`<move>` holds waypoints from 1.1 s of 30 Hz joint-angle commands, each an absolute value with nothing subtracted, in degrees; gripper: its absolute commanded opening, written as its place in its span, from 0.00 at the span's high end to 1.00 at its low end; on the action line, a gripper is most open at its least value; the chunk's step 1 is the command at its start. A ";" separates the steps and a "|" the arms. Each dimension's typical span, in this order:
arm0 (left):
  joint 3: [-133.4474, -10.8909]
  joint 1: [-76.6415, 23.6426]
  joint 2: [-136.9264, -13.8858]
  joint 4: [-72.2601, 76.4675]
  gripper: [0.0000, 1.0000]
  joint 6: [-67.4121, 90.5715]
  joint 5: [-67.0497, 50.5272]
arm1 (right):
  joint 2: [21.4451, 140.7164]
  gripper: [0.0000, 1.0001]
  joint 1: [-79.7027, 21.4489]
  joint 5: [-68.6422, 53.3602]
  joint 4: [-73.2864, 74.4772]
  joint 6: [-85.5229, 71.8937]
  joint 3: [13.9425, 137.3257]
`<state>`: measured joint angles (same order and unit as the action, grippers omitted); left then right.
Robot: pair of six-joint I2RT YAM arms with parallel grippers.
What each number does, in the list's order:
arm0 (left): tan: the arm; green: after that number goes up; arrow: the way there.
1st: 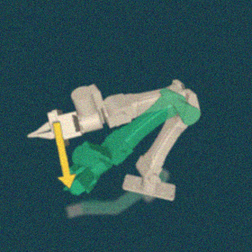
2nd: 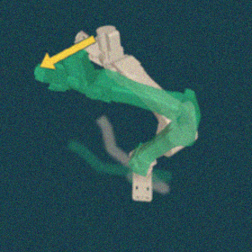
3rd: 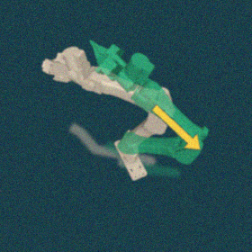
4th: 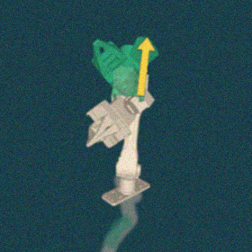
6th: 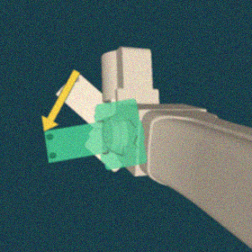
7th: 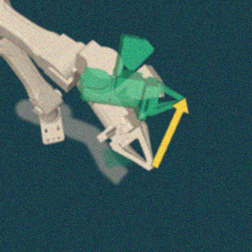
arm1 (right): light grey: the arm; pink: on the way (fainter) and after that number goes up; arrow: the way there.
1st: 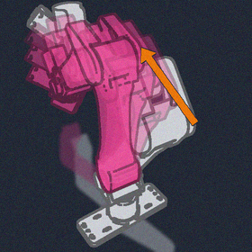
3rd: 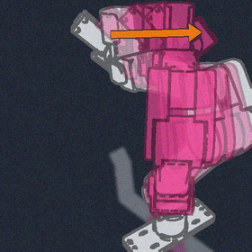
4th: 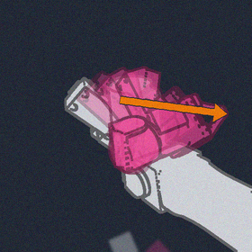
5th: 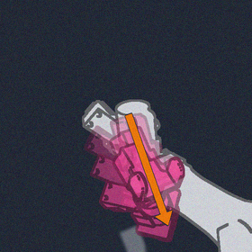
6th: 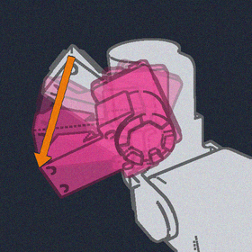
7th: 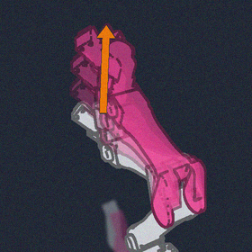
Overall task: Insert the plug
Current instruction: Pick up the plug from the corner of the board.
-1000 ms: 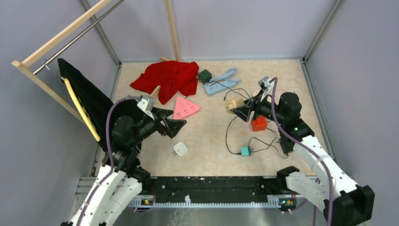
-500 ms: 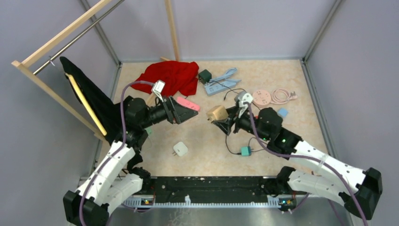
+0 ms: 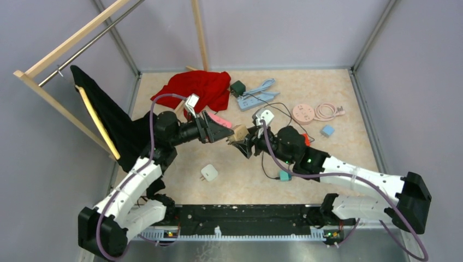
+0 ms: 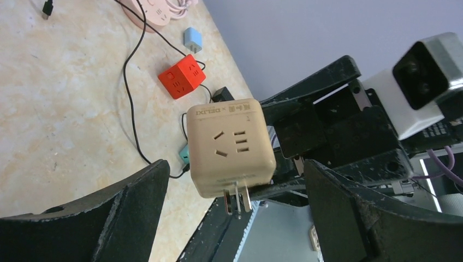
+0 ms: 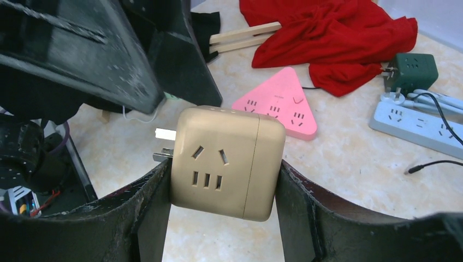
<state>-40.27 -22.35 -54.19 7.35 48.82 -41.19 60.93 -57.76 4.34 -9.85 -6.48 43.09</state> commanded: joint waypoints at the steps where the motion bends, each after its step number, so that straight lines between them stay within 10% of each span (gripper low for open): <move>1: -39.90 -23.11 -55.50 10.01 0.02 49.52 -42.88 | 62.83 0.59 -59.58 5.37 -16.18 -7.65 48.57; 9: -39.88 -23.38 -57.86 8.19 0.28 48.23 -44.17 | 65.44 0.59 -61.07 5.89 -16.04 -7.74 49.96; 16: -39.98 -23.38 -55.49 7.62 0.98 44.36 -44.00 | 63.82 0.24 -61.02 3.15 -12.19 -6.85 48.14; 21: -39.42 -23.32 -51.44 9.96 1.00 37.95 -44.30 | 60.74 0.01 -57.22 -6.62 -3.81 -6.86 49.47; 33: -33.03 -23.38 -45.97 32.33 1.00 39.26 -58.23 | 53.39 0.17 -45.88 -34.45 -10.92 -20.79 47.23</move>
<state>-35.55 -23.20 -47.35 17.45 36.95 -51.48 54.48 -45.95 -24.73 -5.85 -15.57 46.50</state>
